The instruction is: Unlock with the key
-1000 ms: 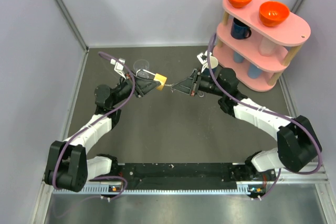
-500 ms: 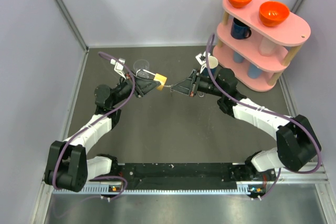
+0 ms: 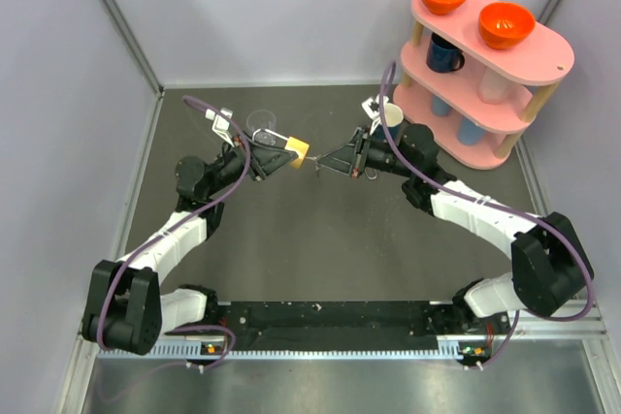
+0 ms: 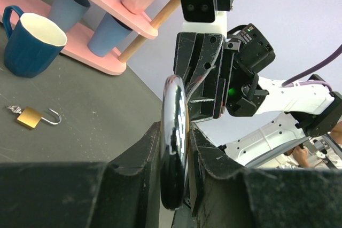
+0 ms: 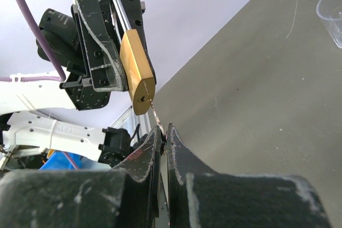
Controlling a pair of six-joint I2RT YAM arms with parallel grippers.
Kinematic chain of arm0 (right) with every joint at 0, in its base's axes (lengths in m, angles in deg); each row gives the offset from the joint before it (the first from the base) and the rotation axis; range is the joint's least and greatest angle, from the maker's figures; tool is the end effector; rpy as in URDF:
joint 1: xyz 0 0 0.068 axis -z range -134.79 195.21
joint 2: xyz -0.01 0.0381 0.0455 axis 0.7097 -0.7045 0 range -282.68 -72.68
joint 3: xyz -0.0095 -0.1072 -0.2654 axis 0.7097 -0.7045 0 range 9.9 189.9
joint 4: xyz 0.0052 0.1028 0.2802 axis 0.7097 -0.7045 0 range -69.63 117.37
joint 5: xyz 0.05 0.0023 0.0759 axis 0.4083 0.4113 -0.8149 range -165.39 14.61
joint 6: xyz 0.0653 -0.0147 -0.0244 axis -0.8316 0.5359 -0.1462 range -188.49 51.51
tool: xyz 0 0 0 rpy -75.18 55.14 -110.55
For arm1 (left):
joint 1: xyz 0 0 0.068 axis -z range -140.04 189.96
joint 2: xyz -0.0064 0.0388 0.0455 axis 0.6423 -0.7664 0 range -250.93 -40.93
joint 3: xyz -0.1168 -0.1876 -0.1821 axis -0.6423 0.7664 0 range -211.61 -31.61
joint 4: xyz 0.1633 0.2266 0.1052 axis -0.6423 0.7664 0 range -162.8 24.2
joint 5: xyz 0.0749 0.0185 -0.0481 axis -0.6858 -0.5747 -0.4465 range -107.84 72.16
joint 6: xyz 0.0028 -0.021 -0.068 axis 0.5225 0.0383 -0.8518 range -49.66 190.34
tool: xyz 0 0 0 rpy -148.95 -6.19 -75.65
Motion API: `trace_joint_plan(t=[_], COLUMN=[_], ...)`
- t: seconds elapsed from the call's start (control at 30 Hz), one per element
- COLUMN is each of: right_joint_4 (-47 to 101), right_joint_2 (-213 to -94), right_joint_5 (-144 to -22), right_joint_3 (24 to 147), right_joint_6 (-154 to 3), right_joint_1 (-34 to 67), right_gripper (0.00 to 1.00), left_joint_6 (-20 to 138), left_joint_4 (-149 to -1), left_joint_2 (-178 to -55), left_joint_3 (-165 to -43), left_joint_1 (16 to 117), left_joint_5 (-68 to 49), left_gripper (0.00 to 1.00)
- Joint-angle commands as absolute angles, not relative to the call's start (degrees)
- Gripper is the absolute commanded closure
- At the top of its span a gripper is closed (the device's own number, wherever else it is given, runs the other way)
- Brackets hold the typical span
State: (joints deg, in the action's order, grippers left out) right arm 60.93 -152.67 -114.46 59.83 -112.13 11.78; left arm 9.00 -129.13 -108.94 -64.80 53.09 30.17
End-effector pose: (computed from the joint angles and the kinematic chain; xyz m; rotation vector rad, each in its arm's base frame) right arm 0.2859 0.2331 0.3042 -0.4697 1.6862 1.5393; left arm 0.2714 -0.1080 0.2997 0.2384 1.4912 -1.5714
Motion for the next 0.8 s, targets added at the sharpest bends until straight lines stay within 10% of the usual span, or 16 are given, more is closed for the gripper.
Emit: trace_joint_plan(t=[0.0, 0.77], right_joint_4=[63.3, 66.0], right_joint_2=[-151.2, -151.4], right_joint_5=[-114.1, -115.3], right_joint_3=[62.5, 62.1], right_joint_6=[-111.2, -113.5], right_joint_1=[12.4, 12.5], right_gripper=[1.0, 1.0], left_joint_6=[9.8, 10.9], left_joint_4=[-134.2, -133.4], left_joint_2=[-107.1, -107.3], left_joint_3=[-65.5, -65.4], left_joint_1=[53.3, 53.4], left_joint_5=[29.7, 29.7], left_gripper=[1.0, 1.0])
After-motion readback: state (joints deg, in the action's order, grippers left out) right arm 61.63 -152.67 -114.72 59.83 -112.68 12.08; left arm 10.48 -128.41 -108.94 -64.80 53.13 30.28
